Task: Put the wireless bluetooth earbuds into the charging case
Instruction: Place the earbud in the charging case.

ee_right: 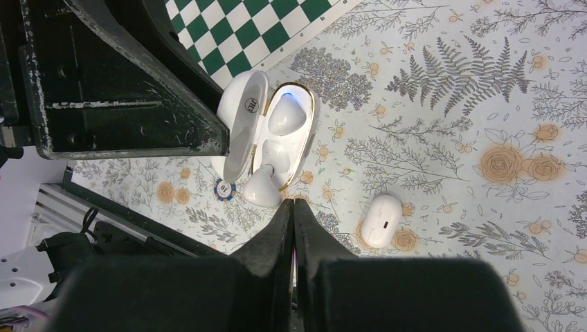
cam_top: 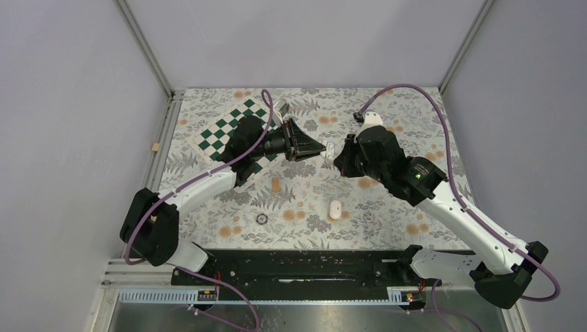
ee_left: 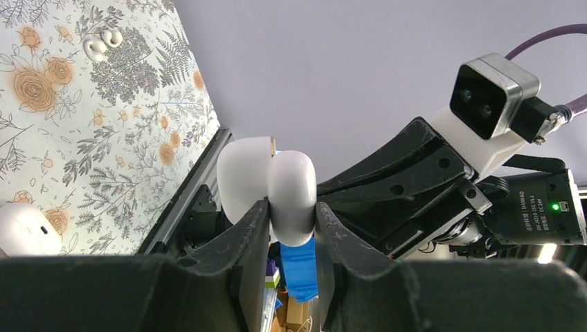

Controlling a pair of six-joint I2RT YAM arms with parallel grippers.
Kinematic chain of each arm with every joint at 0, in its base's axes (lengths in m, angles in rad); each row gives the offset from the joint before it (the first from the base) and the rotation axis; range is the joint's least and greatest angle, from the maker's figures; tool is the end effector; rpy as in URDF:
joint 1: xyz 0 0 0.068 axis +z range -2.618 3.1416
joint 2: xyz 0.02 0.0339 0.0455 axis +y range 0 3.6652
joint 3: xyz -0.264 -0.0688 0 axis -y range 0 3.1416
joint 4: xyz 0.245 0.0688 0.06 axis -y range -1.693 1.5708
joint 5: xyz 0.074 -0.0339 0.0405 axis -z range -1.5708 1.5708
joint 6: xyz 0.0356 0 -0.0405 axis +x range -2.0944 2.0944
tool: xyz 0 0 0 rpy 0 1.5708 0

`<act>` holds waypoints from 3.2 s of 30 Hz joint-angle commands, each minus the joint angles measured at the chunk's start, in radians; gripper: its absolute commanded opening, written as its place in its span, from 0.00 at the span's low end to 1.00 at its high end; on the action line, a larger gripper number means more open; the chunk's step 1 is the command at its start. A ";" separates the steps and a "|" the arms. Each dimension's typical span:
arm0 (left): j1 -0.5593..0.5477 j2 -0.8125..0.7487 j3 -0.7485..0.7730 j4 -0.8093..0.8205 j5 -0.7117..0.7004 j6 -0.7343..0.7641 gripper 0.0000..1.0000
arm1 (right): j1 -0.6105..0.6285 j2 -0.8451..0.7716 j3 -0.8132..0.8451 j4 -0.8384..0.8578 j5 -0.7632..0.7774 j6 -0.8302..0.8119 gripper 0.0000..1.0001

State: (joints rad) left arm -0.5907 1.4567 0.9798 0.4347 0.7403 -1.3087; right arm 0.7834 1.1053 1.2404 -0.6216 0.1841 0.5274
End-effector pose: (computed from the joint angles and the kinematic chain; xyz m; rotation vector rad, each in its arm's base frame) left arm 0.2651 -0.2067 0.3124 -0.0059 2.0479 -1.9299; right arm 0.1694 0.1595 0.3909 -0.1525 2.1017 0.6184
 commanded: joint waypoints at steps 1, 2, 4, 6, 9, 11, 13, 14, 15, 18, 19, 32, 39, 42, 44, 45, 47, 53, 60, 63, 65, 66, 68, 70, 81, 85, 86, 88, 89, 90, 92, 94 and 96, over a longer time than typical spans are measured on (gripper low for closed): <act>-0.004 -0.048 0.019 0.042 0.007 0.012 0.00 | 0.005 -0.023 0.023 0.007 0.030 -0.012 0.00; -0.004 -0.048 0.020 0.042 0.007 0.012 0.00 | 0.005 -0.021 0.023 0.007 0.028 -0.012 0.00; -0.004 -0.050 0.020 0.042 0.009 0.012 0.00 | 0.005 -0.021 0.025 0.006 0.025 -0.012 0.00; -0.004 -0.051 0.019 0.043 0.008 0.012 0.00 | 0.005 -0.025 0.026 0.006 0.026 -0.014 0.00; -0.005 -0.053 0.016 0.042 0.008 0.012 0.00 | 0.005 -0.031 0.037 0.007 0.018 -0.016 0.00; -0.005 -0.051 0.016 0.041 0.007 0.012 0.00 | 0.005 -0.035 0.043 0.007 0.006 -0.019 0.00; -0.004 -0.050 0.017 0.042 0.008 0.012 0.00 | 0.004 -0.038 0.043 0.000 -0.005 -0.019 0.00; -0.004 -0.050 0.017 0.042 0.007 0.012 0.00 | 0.005 -0.041 0.038 -0.005 -0.009 -0.015 0.00; -0.004 -0.050 0.018 0.042 0.007 0.012 0.00 | 0.005 -0.045 0.030 -0.006 -0.018 -0.013 0.00; -0.004 -0.048 0.021 0.042 0.009 0.012 0.00 | 0.005 -0.059 0.000 -0.007 -0.055 -0.008 0.00; -0.004 -0.048 0.022 0.042 0.011 0.012 0.00 | 0.005 -0.064 -0.010 -0.006 -0.066 -0.006 0.00; -0.004 -0.035 0.035 0.036 0.011 0.014 0.00 | 0.007 -0.023 -0.024 0.049 -0.125 -0.002 0.00; -0.005 -0.035 0.033 0.033 0.008 0.015 0.00 | 0.006 0.007 0.004 0.052 -0.074 -0.019 0.00; -0.005 -0.036 0.032 0.028 0.009 0.017 0.00 | 0.006 0.008 0.011 0.059 -0.067 -0.026 0.00; -0.006 -0.036 0.034 0.027 0.009 0.018 0.00 | 0.005 0.011 0.019 0.060 -0.065 -0.030 0.00; -0.005 -0.036 0.033 0.027 0.009 0.019 0.00 | 0.006 0.011 0.023 0.058 -0.062 -0.034 0.00; -0.005 -0.035 0.035 0.025 0.009 0.020 0.00 | 0.005 0.011 0.028 0.055 -0.049 -0.040 0.00; -0.005 -0.036 0.035 0.025 0.009 0.020 0.00 | 0.000 0.016 0.049 0.048 -0.005 -0.062 0.00; -0.005 -0.041 0.033 0.023 0.007 0.023 0.00 | -0.011 0.029 0.088 0.033 0.013 -0.081 0.00; -0.006 -0.040 0.034 0.022 0.006 0.023 0.00 | -0.013 0.028 0.092 0.030 0.013 -0.085 0.00; -0.005 -0.040 0.034 0.024 0.005 0.023 0.00 | -0.016 0.026 0.093 0.026 0.013 -0.084 0.00; -0.005 -0.040 0.034 0.024 0.006 0.023 0.00 | -0.018 0.026 0.093 0.023 0.014 -0.085 0.00; -0.005 -0.040 0.036 0.024 0.008 0.023 0.00 | -0.023 0.025 0.090 0.021 0.006 -0.084 0.00; -0.006 -0.040 0.035 0.024 0.007 0.023 0.00 | -0.024 0.027 0.088 0.022 0.001 -0.082 0.00; -0.005 -0.045 0.031 0.024 0.007 0.023 0.00 | -0.027 -0.018 0.058 0.014 -0.027 -0.072 0.00; -0.005 -0.044 0.033 0.024 0.007 0.023 0.00 | -0.026 -0.038 0.036 -0.007 -0.058 -0.066 0.00; -0.004 -0.044 0.033 0.024 0.007 0.023 0.00 | -0.026 -0.044 0.027 -0.008 -0.064 -0.065 0.00; -0.004 -0.045 0.031 0.022 0.006 0.023 0.00 | -0.027 -0.052 0.009 -0.007 -0.082 -0.063 0.00; -0.004 -0.045 0.030 0.021 0.006 0.023 0.00 | -0.026 -0.054 0.001 -0.003 -0.096 -0.063 0.00; -0.004 -0.045 0.031 0.021 0.004 0.023 0.00 | -0.026 -0.052 -0.005 0.000 -0.110 -0.063 0.00; -0.006 -0.043 0.033 0.018 0.003 0.023 0.00 | -0.025 -0.046 -0.007 0.000 -0.132 -0.061 0.00; -0.006 -0.044 0.034 0.016 0.002 0.023 0.00 | -0.025 -0.041 -0.007 0.004 -0.147 -0.060 0.00; -0.005 -0.046 0.035 0.015 0.000 0.025 0.00 | -0.025 -0.041 -0.008 0.011 -0.151 -0.061 0.00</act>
State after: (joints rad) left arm -0.5915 1.4517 0.9798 0.4110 0.7330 -1.2987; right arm 0.7628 1.0657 1.2327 -0.6239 0.0727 0.4614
